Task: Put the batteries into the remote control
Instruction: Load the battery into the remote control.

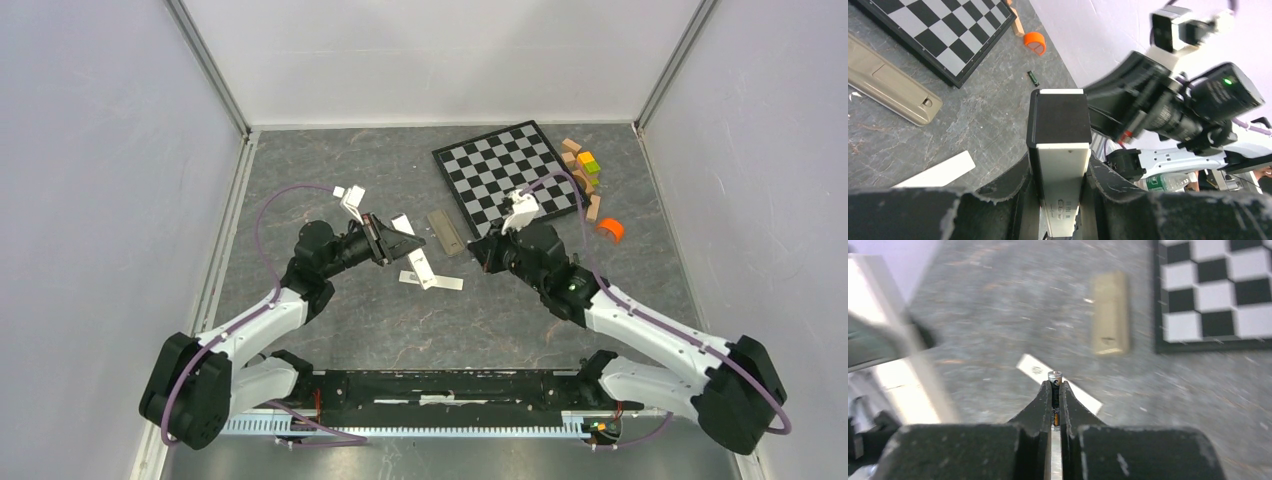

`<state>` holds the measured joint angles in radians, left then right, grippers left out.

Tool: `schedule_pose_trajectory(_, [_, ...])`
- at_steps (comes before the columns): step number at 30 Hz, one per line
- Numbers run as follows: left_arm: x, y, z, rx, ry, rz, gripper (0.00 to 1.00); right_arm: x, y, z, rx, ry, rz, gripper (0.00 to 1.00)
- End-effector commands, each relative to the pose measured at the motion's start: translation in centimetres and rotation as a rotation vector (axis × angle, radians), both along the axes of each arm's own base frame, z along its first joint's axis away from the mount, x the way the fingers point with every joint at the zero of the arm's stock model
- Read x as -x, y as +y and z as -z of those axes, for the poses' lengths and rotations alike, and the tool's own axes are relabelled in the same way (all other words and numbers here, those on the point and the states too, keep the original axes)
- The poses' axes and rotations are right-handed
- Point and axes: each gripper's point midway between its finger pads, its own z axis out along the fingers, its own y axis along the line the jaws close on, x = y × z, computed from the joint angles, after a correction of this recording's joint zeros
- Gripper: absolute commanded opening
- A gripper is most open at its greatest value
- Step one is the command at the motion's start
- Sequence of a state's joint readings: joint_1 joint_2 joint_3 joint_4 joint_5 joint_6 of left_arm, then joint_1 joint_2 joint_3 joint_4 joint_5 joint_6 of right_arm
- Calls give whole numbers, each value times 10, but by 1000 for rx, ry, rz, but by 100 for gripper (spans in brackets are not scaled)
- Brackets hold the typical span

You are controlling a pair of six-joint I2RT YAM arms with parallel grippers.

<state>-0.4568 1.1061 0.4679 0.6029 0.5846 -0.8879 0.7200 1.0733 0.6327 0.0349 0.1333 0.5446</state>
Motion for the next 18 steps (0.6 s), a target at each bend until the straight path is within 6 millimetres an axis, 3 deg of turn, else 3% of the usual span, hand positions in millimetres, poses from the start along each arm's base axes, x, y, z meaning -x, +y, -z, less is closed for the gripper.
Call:
schedule_pose_trajectory(1, [-4,-2,-25,77,-52,-13,2,19,45,-87,-173,-217,-169,1])
schedule_pose_trajectory(7, [-3,-3,-30,103,-27,-6,2,46,74,-125,-259,-329,-306,1])
schedule_pose_trajectory(18, [1,-6,-52,167,10,23,2,68,103,-133,-254,-388,-440,0])
